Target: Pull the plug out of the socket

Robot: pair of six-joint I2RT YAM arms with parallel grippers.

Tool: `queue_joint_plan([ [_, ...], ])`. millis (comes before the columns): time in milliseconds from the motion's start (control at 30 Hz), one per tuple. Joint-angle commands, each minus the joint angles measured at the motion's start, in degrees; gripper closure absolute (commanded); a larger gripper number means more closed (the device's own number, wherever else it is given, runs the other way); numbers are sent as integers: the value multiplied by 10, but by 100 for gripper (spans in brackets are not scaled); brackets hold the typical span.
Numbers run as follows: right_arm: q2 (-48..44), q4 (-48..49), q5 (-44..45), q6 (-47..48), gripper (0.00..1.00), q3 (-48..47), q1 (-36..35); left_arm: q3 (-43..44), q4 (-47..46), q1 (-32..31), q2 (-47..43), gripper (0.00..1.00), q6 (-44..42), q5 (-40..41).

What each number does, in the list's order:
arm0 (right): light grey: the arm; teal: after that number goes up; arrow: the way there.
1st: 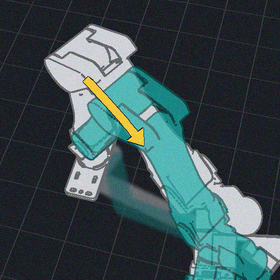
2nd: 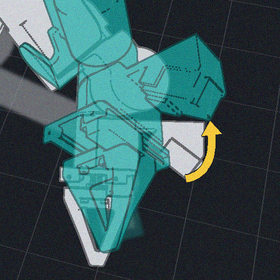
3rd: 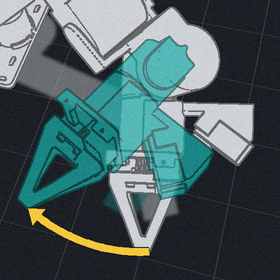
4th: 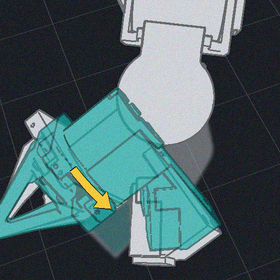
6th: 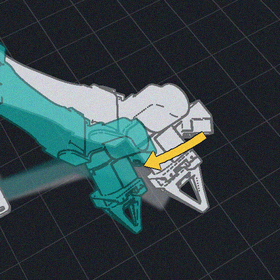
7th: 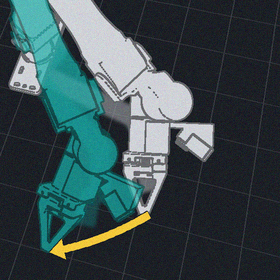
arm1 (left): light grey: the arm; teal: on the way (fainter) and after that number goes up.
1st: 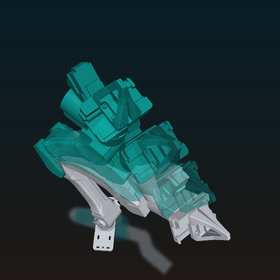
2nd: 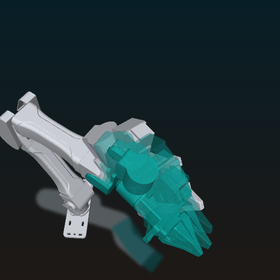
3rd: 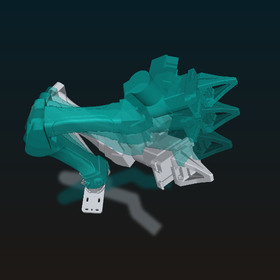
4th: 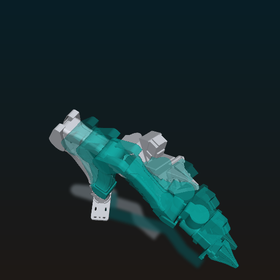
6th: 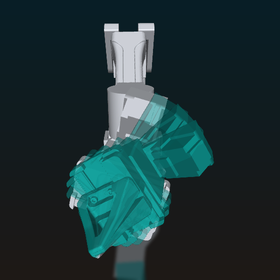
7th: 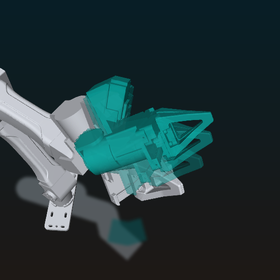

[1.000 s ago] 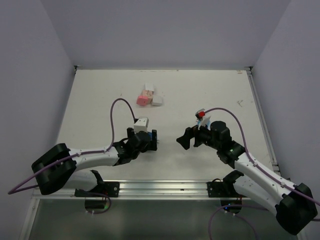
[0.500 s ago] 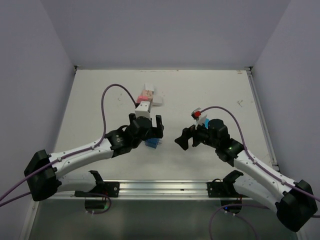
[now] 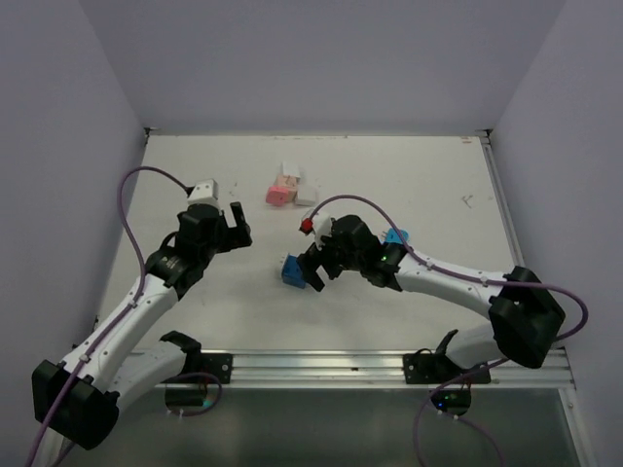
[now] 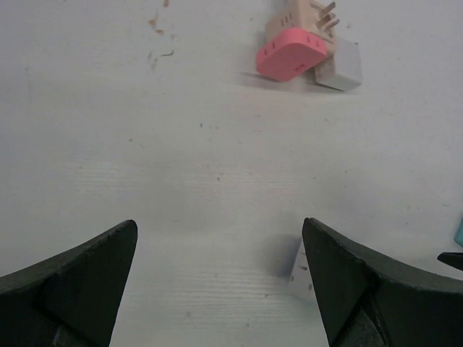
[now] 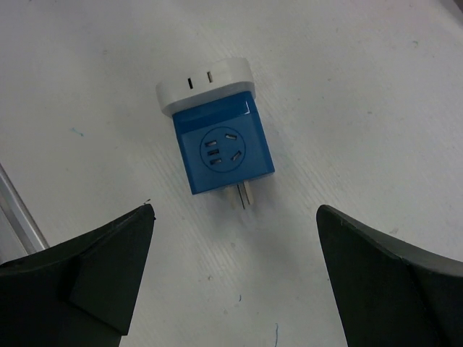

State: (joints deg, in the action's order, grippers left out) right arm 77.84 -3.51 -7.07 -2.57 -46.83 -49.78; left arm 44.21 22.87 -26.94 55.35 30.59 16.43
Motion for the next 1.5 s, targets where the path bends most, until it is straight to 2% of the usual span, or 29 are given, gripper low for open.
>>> queue_joint_plan([
  [0,60,-14,33,59,1,-61,-15,-30,23,57,-37,0,-60,-31],
  [167,126,-31,35,87,1,-104,-28,-68,13,111,-46,1,-76,-59],
  [400,169,-12,17,98,1,-116,-35,-63,2,138,-34,1,-79,-87],
  [700,202,20,8,104,9,-104,-36,-64,2,145,-27,1,-77,-96],
  [1000,182,108,3,87,13,-58,-36,-66,-3,146,-17,0,-77,-111],
  [1167,187,108,-2,88,17,-55,-36,-67,-8,146,-17,0,-81,-121],
  [1367,181,138,-18,72,33,-34,-36,-72,-25,146,-21,0,-86,-162],
  [1400,178,144,-18,71,41,-32,-35,-74,-29,146,-23,0,-87,-161],
  [1467,164,149,-19,69,49,-20,-35,-76,-34,146,-29,0,-86,-194],
])
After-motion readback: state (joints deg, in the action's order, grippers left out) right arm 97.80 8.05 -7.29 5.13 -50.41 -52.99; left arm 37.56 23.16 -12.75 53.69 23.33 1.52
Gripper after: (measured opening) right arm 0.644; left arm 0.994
